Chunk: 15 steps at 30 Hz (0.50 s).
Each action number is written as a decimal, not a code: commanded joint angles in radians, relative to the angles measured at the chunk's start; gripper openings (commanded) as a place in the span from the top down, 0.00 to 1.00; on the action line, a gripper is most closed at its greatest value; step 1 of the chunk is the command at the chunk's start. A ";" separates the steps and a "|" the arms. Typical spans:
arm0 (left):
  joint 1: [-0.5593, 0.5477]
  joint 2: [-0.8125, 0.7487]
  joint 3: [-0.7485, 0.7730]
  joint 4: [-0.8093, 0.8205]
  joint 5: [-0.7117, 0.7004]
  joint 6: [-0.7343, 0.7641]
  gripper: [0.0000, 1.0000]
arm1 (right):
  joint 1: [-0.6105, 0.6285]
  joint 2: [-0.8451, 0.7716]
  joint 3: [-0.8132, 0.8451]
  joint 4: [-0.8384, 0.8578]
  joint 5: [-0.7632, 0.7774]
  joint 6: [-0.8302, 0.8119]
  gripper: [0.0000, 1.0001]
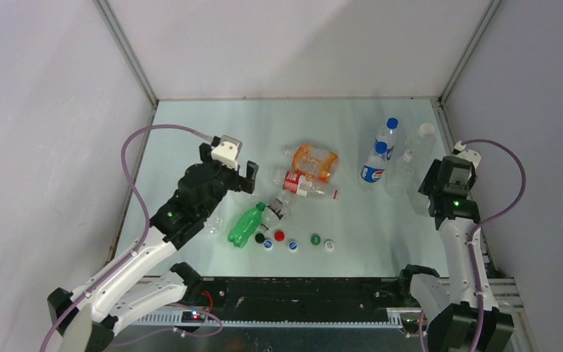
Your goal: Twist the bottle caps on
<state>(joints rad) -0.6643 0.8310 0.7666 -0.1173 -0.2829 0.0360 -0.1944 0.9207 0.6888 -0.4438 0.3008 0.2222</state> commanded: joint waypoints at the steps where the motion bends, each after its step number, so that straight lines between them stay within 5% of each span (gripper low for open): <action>1: 0.008 -0.007 0.023 0.000 -0.003 0.021 0.00 | 0.008 -0.082 0.139 -0.113 -0.024 -0.043 0.35; 6: 0.009 0.027 0.059 -0.038 0.016 0.024 0.00 | 0.152 -0.138 0.287 -0.213 -0.046 -0.105 0.35; 15: 0.008 0.138 0.152 -0.215 0.092 0.028 0.00 | 0.660 -0.113 0.349 -0.275 -0.071 -0.037 0.34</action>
<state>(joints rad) -0.6640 0.9199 0.8570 -0.2481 -0.2573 0.0376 0.3241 0.7643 1.0241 -0.6689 0.2573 0.1520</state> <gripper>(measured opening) 0.996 0.654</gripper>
